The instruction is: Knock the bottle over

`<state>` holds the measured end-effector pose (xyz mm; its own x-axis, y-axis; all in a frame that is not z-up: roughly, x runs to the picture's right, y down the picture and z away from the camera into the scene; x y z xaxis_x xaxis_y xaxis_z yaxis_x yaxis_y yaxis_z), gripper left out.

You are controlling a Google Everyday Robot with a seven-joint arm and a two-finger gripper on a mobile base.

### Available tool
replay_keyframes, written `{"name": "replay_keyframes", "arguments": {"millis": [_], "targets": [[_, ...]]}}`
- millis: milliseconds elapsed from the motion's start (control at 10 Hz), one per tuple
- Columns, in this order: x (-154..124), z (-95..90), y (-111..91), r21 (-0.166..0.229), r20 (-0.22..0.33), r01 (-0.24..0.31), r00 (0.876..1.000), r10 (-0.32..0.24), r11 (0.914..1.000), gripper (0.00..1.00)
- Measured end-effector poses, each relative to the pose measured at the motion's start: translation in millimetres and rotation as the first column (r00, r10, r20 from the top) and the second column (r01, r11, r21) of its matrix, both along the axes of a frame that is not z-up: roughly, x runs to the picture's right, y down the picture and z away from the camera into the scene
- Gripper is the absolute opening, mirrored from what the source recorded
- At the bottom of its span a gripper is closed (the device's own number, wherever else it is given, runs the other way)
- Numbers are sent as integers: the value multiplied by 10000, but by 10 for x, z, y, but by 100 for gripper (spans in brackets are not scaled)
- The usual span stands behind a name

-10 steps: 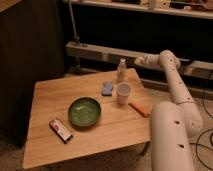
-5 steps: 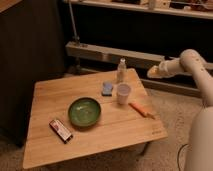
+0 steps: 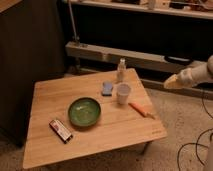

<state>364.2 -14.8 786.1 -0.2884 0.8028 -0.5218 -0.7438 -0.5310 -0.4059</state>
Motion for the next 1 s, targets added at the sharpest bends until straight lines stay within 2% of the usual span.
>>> {"name": "replay_keyframes", "arguments": {"millis": [200,300,500,700,900,1000], "targets": [[-84,-27,47,-80,422,256,9988,-252,9996,28],[-261,-34,44,-182,733,483,9962,-469,9987,28],[-738,-38,23,-461,1398,966,9862,-893,9943,28],[-1450,-115,113,-763,2193,1475,9673,-1278,9861,28],[-1757,-205,213,-795,2226,1627,9646,-1416,9835,28],[-1810,-220,245,-697,2070,1655,9671,-1480,9837,28]]}}
